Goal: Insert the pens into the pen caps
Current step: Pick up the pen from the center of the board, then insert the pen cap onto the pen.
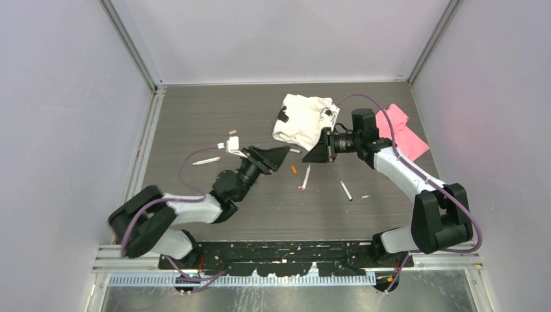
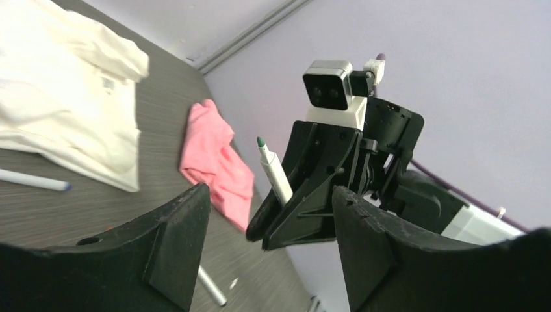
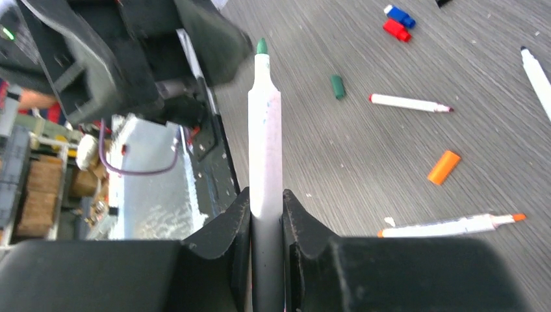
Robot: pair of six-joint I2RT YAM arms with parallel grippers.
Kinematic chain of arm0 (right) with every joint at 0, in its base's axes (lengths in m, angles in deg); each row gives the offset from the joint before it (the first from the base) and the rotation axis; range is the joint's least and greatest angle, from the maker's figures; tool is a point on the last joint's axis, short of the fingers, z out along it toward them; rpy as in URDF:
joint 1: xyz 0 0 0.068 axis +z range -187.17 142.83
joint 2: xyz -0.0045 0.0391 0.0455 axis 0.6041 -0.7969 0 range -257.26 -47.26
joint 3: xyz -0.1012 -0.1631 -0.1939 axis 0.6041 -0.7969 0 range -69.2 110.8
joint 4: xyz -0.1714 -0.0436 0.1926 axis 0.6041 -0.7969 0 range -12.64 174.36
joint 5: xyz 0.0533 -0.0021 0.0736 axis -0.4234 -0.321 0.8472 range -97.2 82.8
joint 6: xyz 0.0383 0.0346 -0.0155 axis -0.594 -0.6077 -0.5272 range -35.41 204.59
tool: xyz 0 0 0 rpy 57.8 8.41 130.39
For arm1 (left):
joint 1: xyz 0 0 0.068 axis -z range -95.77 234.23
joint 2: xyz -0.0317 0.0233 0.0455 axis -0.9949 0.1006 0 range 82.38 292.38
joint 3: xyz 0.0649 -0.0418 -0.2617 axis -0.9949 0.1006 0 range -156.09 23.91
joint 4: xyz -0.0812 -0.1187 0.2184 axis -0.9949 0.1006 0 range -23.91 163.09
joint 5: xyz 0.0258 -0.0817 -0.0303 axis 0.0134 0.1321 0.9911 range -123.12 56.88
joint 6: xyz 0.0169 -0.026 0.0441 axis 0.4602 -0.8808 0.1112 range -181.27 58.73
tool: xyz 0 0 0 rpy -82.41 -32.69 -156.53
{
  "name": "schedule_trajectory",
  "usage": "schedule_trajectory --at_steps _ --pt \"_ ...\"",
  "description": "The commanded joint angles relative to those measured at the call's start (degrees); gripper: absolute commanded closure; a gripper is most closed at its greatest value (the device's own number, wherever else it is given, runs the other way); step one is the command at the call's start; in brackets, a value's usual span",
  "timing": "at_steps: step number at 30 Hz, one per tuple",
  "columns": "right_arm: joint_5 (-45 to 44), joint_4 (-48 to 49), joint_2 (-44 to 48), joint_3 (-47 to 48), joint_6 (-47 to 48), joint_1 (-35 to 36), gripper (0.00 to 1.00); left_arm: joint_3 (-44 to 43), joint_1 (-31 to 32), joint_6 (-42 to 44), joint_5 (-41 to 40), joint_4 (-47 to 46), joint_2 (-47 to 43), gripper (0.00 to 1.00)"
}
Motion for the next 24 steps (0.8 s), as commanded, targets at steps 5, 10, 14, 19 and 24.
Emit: schedule_trajectory --at_steps 5,10,14,19,24 --pt "-5.47 -23.00 -0.87 7.85 24.61 -0.27 0.99 -4.99 -6.22 22.10 4.25 67.76 -31.84 0.19" --pt "-6.56 -22.97 1.80 4.98 31.60 -0.08 0.99 -11.42 -6.91 35.27 6.79 90.93 -35.43 0.21" --pt "-6.75 -25.02 3.91 3.61 39.97 0.42 0.99 -16.01 -6.93 44.67 12.01 98.26 -28.89 0.22" --pt "-7.75 -31.75 4.59 4.34 50.70 0.44 0.99 -18.37 -8.61 54.28 13.56 97.01 -21.12 0.16" --pt "-7.59 -32.27 4.23 4.48 51.05 0.50 0.99 -22.58 -12.50 61.14 16.86 99.57 -14.70 0.18"
